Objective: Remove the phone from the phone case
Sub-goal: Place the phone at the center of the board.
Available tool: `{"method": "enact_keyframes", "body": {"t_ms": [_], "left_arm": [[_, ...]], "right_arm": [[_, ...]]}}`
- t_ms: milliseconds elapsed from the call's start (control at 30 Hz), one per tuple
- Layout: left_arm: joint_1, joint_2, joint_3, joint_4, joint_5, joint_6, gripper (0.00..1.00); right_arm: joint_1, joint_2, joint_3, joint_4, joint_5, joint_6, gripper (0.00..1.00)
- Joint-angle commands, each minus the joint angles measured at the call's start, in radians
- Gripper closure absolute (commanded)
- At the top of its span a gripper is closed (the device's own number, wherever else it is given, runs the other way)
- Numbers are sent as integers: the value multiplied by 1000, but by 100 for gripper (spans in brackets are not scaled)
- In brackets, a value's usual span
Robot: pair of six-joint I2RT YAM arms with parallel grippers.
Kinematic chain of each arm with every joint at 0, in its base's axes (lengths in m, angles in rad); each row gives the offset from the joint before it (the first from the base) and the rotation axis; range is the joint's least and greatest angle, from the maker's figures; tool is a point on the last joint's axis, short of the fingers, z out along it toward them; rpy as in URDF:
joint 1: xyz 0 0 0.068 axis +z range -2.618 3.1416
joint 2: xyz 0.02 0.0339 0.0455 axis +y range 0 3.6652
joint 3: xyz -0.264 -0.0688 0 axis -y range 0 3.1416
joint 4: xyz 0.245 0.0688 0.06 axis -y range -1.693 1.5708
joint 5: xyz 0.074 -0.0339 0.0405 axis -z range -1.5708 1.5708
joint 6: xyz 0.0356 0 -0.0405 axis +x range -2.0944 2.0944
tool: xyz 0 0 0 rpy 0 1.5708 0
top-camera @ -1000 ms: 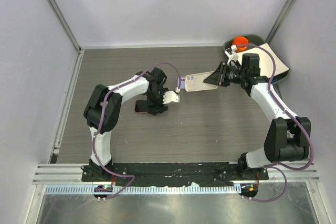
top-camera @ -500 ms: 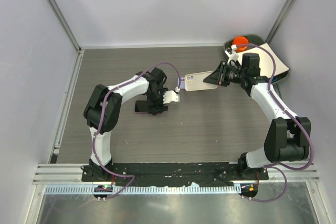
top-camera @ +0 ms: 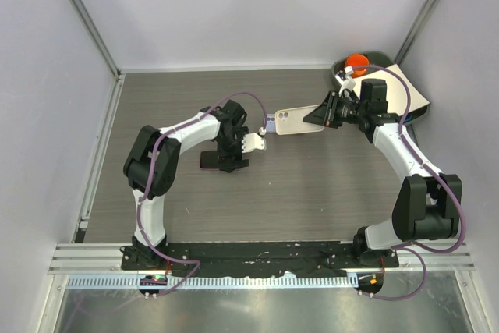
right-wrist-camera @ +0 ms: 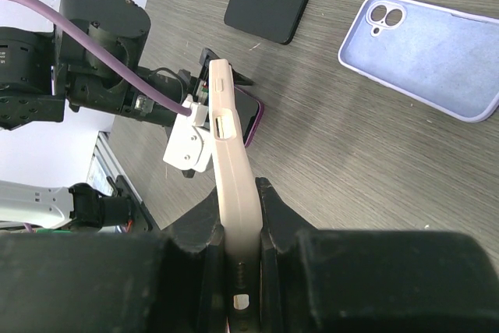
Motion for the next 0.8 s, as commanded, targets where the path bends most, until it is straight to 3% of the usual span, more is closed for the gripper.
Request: {"method": "enact_keyframes", "body": {"t_ms": [0, 267, 500, 767], "left_arm": [[10, 15, -49, -4, -42, -6, 0], [11, -34, -49, 13, -33, -26, 0], [10, -100, -28, -9, 21, -53, 0], [0, -146, 4, -47, 53, -89, 0]], "right_arm": [[-5, -53, 6, 41, -27, 11, 99], [-5, -39, -25, 59, 6, 49, 99], [-2, -10, -186, 130, 80, 106, 99], [37, 34, -368, 384, 144, 236, 99]]}}
